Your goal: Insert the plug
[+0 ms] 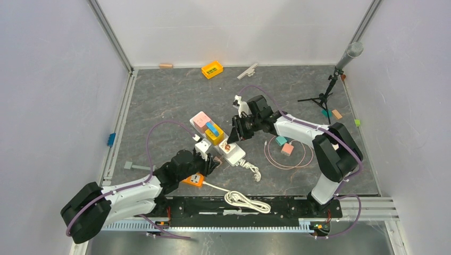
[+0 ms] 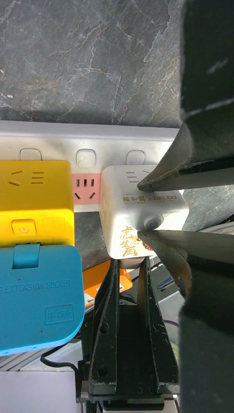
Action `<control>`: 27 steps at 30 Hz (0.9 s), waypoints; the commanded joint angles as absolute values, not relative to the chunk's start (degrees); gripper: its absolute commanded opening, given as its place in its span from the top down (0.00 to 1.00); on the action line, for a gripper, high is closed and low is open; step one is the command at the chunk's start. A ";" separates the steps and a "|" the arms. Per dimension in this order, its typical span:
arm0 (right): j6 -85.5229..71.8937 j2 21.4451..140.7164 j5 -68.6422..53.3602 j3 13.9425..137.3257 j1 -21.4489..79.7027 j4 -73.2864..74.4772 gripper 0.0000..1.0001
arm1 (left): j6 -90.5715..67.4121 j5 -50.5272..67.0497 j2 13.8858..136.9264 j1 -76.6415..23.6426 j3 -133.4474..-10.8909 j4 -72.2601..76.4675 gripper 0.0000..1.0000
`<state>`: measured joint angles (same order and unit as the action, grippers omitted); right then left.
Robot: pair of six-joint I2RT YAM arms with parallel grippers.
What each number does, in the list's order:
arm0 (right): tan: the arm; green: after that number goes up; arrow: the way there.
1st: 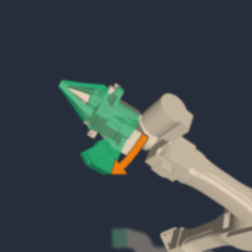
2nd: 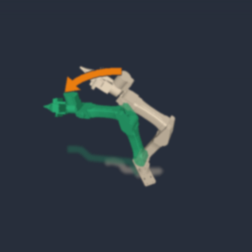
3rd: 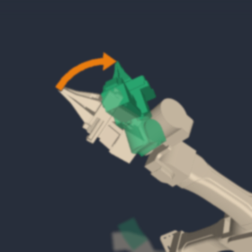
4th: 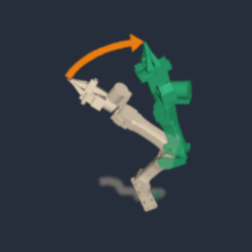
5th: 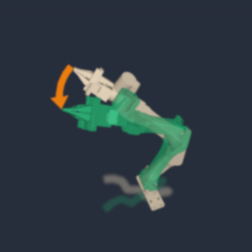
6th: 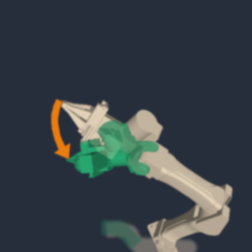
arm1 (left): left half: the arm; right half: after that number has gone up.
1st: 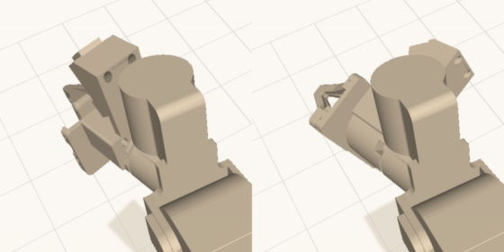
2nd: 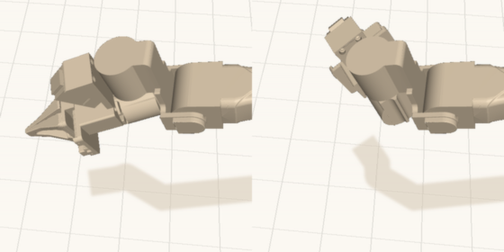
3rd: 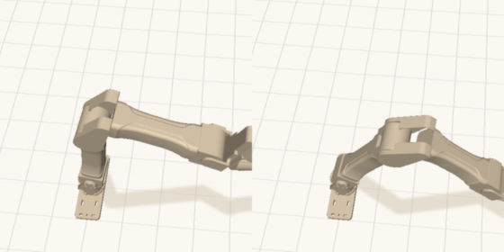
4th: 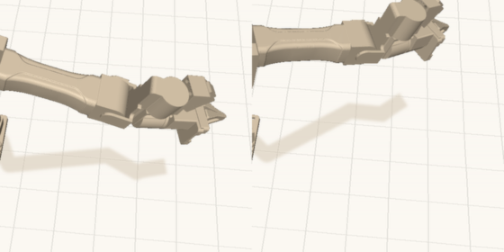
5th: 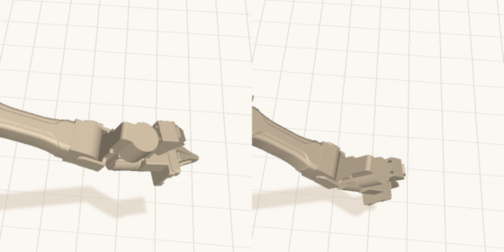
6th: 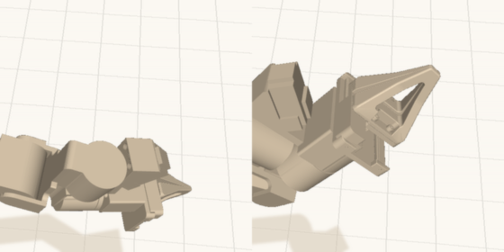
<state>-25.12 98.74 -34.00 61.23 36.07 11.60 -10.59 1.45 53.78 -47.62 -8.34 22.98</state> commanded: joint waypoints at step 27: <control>-21.42 102.93 -32.00 58.14 41.39 20.42 0.57 | -4.93 -2.44 56.18 -47.02 -21.43 19.37 0.98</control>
